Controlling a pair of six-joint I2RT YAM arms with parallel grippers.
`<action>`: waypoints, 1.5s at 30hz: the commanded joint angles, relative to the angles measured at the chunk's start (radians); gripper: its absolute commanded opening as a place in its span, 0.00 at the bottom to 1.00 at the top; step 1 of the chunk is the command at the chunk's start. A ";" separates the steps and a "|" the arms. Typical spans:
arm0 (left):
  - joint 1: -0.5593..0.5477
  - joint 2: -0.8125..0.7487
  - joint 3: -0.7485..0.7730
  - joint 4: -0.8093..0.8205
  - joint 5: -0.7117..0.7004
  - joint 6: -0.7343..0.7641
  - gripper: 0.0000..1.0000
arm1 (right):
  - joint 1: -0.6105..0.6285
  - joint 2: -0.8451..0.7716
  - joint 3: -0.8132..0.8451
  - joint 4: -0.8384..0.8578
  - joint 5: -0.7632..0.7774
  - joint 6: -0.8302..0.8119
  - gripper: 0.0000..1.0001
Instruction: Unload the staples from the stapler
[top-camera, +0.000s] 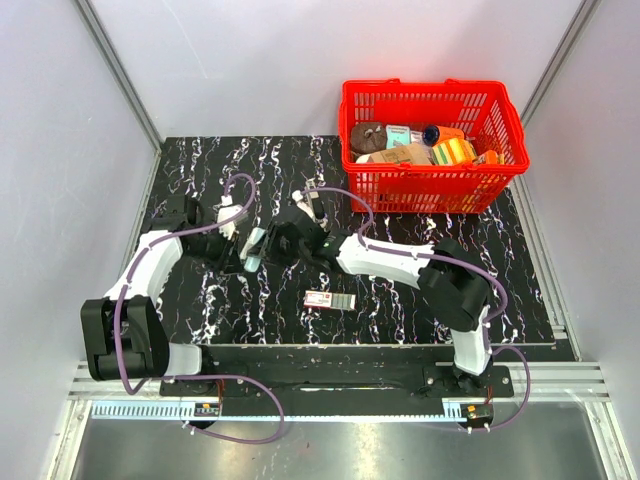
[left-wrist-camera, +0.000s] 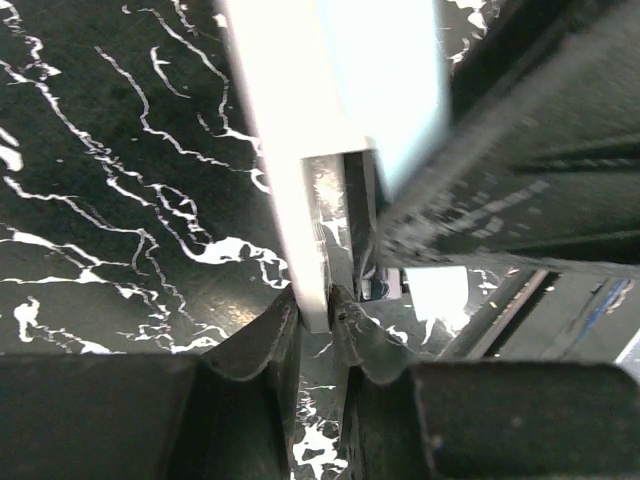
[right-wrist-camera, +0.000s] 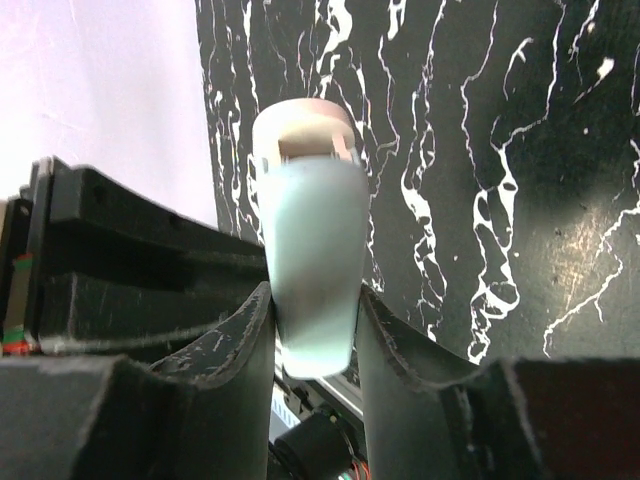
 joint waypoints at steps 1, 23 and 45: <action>0.001 -0.036 -0.001 0.169 -0.106 0.061 0.02 | 0.012 -0.066 -0.067 -0.025 -0.122 -0.072 0.00; -0.006 -0.021 -0.052 0.249 -0.204 0.115 0.00 | -0.007 -0.123 -0.178 -0.020 -0.238 -0.176 0.00; -0.129 -0.137 -0.211 0.557 -0.454 0.228 0.00 | -0.044 -0.163 -0.144 -0.299 -0.220 -0.555 0.00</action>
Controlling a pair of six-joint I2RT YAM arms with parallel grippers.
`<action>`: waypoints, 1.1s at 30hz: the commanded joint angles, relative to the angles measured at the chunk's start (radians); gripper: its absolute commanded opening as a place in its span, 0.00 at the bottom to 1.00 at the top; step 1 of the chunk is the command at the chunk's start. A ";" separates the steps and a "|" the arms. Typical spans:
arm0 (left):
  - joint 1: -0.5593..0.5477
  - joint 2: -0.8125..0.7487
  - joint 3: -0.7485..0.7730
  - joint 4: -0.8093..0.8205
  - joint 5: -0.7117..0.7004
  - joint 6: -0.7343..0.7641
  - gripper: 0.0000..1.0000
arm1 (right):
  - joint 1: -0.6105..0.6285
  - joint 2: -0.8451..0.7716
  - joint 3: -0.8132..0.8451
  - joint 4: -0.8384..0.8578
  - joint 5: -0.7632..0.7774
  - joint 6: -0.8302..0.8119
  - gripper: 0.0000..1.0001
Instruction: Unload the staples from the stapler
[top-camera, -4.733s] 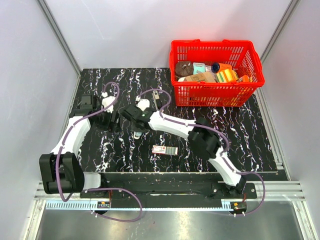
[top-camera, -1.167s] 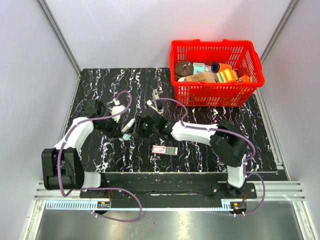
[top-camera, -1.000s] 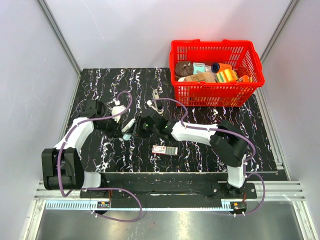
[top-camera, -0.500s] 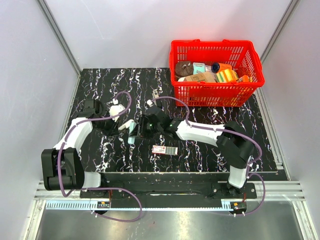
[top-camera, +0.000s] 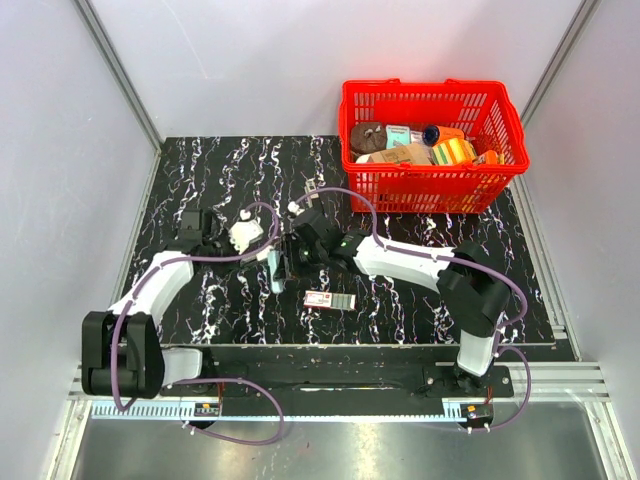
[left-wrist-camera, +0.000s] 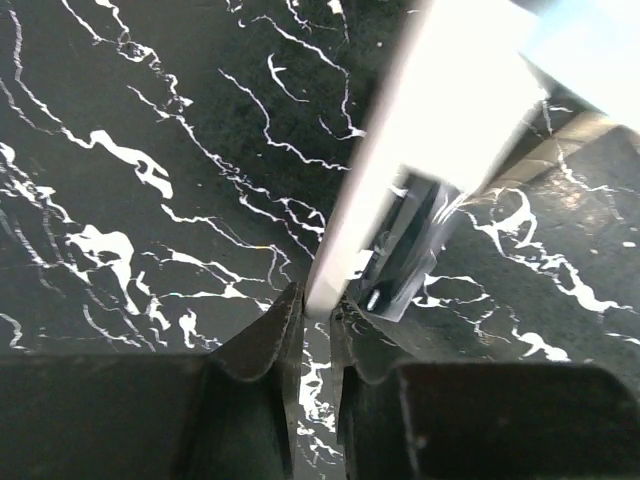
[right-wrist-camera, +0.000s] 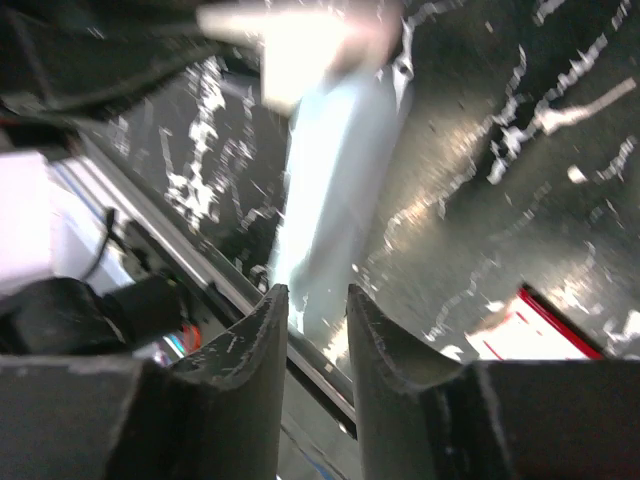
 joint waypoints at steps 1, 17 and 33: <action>-0.038 -0.060 -0.044 0.253 -0.179 0.067 0.00 | 0.001 -0.048 -0.002 -0.181 0.017 -0.140 0.00; -0.124 -0.063 -0.071 0.264 -0.147 -0.098 0.00 | 0.003 -0.105 -0.082 -0.004 0.072 -0.039 0.10; -0.098 0.077 0.067 0.066 -0.004 -0.632 0.00 | -0.028 0.003 -0.220 0.486 0.027 0.588 0.73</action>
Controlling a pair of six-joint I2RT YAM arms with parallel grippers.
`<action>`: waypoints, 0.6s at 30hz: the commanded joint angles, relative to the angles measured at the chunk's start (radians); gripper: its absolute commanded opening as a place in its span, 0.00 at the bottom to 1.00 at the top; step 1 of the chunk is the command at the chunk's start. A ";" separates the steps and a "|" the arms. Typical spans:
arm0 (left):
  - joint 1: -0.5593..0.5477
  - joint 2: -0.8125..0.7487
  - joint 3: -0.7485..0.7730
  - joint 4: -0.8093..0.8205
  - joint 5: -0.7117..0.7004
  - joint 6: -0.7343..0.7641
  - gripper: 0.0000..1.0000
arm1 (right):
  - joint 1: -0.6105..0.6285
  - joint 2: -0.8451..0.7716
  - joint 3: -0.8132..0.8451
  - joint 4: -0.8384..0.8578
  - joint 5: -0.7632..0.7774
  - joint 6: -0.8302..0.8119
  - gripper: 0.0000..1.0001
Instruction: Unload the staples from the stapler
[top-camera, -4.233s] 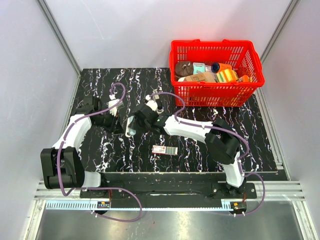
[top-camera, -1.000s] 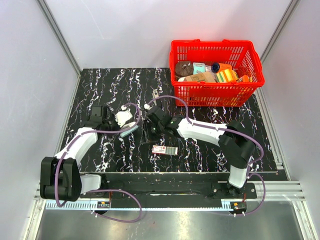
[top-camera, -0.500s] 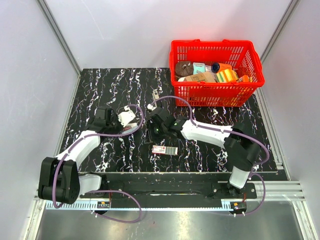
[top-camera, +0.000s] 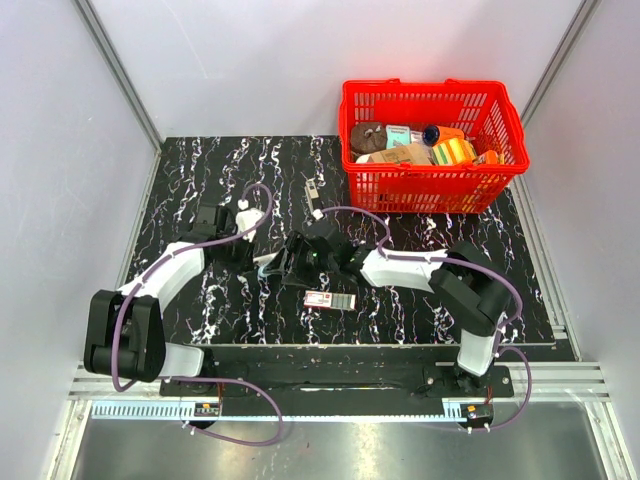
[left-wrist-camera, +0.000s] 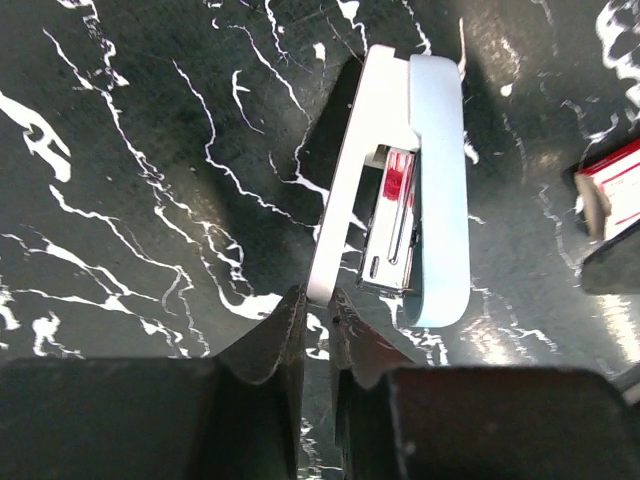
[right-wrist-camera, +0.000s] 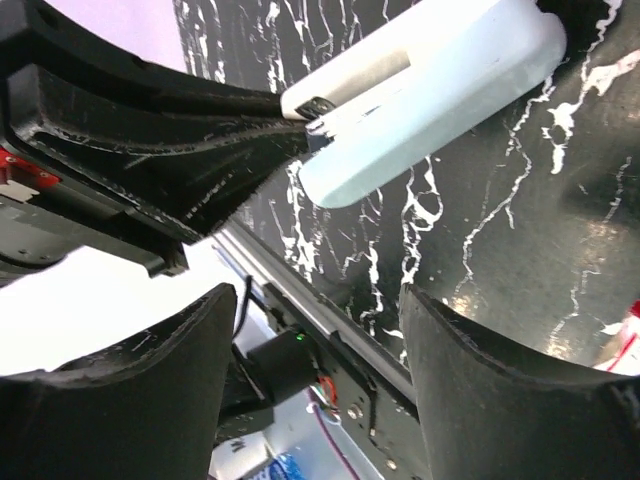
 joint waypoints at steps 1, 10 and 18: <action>0.019 -0.003 0.049 0.005 0.074 -0.184 0.00 | -0.005 0.014 -0.006 0.140 0.030 0.197 0.74; 0.021 -0.006 0.042 0.031 0.088 -0.238 0.00 | -0.005 0.064 -0.052 0.175 0.127 0.419 0.80; 0.021 0.000 0.043 0.031 0.093 -0.243 0.00 | -0.011 0.143 -0.032 0.276 0.175 0.511 0.75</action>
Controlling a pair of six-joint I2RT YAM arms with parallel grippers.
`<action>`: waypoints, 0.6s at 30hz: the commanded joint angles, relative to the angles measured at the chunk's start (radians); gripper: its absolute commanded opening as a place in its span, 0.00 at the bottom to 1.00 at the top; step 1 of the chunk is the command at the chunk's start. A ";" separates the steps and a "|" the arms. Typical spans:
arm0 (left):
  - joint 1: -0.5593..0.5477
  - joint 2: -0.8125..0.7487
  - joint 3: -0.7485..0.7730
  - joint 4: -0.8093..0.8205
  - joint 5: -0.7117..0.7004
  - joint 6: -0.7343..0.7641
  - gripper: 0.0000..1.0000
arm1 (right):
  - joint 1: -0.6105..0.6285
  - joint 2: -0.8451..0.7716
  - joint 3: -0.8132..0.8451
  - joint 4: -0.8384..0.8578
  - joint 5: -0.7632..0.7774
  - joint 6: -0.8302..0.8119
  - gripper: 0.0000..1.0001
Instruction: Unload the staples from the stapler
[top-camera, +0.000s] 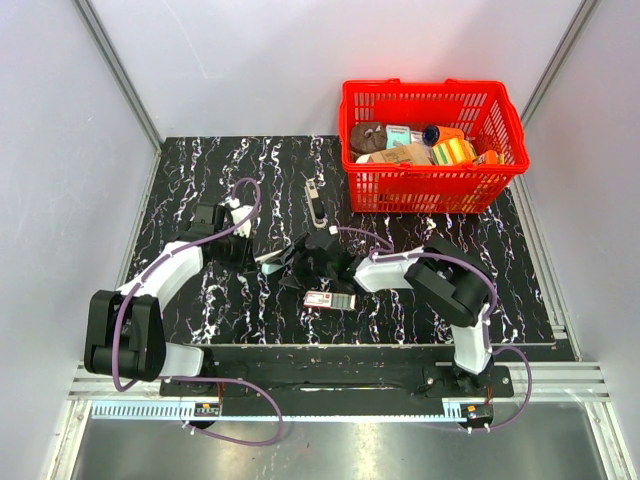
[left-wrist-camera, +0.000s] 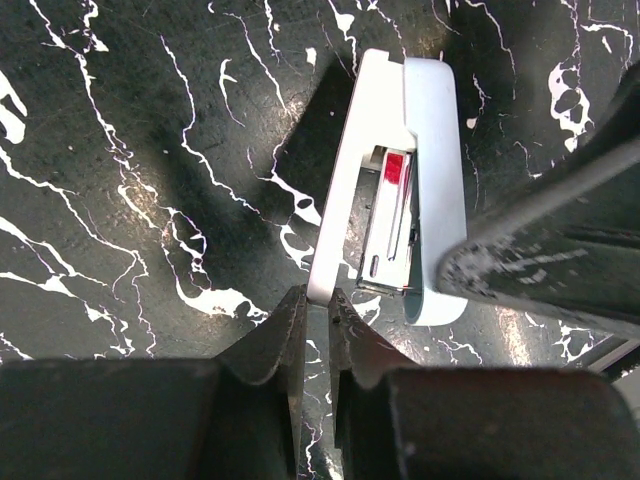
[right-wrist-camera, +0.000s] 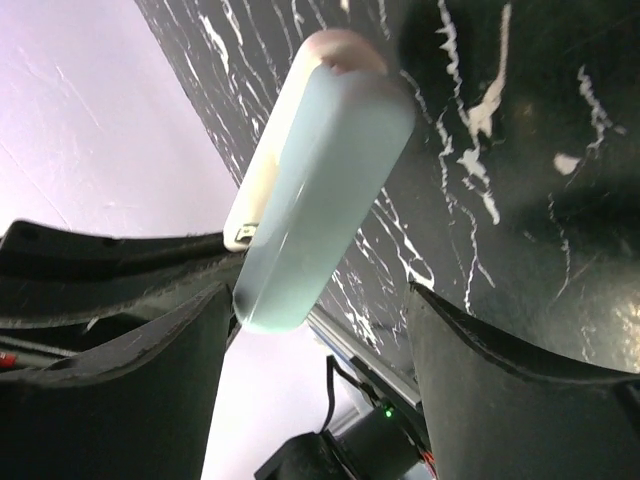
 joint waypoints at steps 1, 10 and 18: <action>0.003 -0.002 0.038 0.037 0.045 -0.025 0.00 | -0.010 0.037 0.038 0.085 0.059 0.074 0.74; 0.003 -0.006 0.035 0.038 0.062 -0.023 0.00 | -0.012 0.123 0.142 0.133 0.040 0.091 0.64; 0.003 -0.025 0.018 0.078 0.037 0.012 0.00 | -0.015 0.086 0.076 0.159 0.034 0.094 0.29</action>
